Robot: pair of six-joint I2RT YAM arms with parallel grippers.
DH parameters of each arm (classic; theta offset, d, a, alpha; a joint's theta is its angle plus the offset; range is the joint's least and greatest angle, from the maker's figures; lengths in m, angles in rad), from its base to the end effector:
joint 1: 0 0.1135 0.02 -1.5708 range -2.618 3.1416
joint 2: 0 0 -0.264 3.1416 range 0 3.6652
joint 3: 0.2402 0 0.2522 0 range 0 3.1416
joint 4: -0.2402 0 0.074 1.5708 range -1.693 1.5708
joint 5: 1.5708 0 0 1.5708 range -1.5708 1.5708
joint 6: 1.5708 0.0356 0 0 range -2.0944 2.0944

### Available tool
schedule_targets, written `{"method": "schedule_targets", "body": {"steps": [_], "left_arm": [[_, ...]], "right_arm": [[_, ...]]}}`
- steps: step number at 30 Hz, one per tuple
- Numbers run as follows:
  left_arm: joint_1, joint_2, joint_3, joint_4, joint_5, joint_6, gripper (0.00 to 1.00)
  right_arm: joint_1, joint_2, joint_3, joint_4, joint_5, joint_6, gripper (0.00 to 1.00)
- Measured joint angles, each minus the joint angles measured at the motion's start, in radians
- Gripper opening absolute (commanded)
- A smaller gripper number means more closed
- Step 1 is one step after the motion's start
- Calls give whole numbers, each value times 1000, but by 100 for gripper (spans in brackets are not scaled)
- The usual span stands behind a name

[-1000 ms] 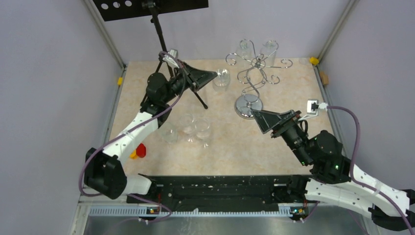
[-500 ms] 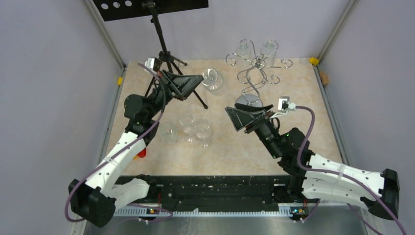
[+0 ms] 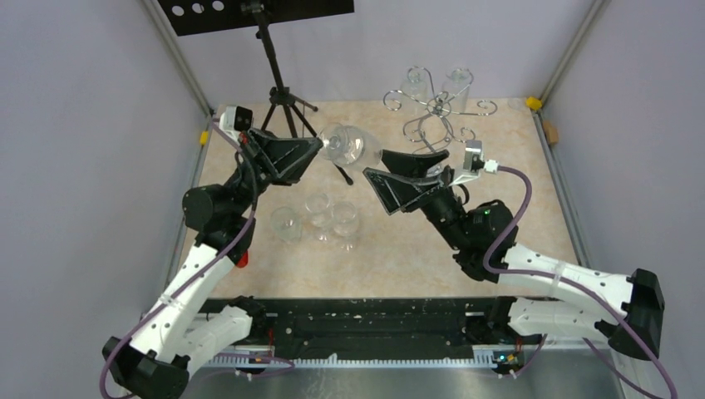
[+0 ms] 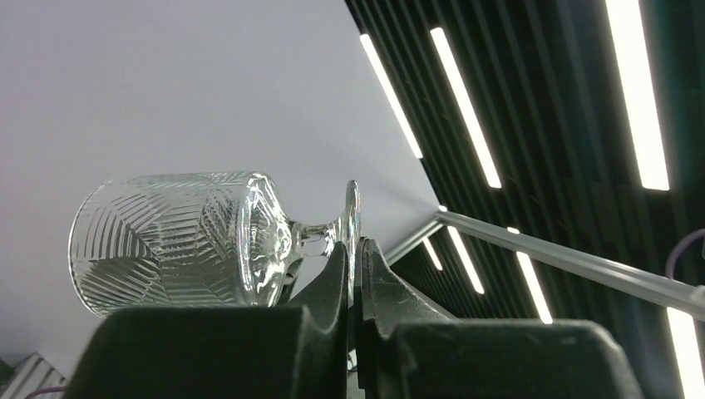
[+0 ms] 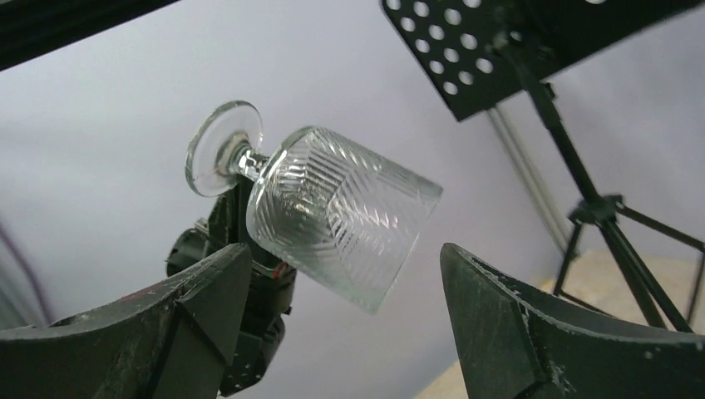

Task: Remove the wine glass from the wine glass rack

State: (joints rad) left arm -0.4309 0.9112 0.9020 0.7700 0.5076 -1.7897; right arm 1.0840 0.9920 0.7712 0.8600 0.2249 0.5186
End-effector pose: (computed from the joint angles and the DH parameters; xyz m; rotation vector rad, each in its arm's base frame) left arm 0.1562 -0.0908 0.4523 -0.1590 1.1686 -2.2248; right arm 0.1076 0.1863 0.4042 -0.0640 1.0356 1.3669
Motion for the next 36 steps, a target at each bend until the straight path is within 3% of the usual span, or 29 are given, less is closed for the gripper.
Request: {"method": "schedule_targets", "body": {"steps": [4,15,23,26,32,34,36], "left_arm": [[-1,-47,0,17,-2,-37,0],[-1,-80,0,61,-8,-110,0],[-6,-105,-7,79,-7,-138,0],[-7,-111,-10,85,-7,-147,0],[-7,-117,-17,101,-26,-165,0],[-7,-117,-21,116,-33,-164,12],[-7,-118,-26,126,-38,-156,35]], "right_arm": [[-45,54,73,39,-157,10,80],[-114,190,107,252,-581,135,45],[-114,236,115,415,-688,182,22],[-115,249,123,449,-713,193,3],[-119,276,174,490,-772,225,0],[-119,289,189,492,-779,234,0],[-119,294,196,494,-784,244,0]]}}
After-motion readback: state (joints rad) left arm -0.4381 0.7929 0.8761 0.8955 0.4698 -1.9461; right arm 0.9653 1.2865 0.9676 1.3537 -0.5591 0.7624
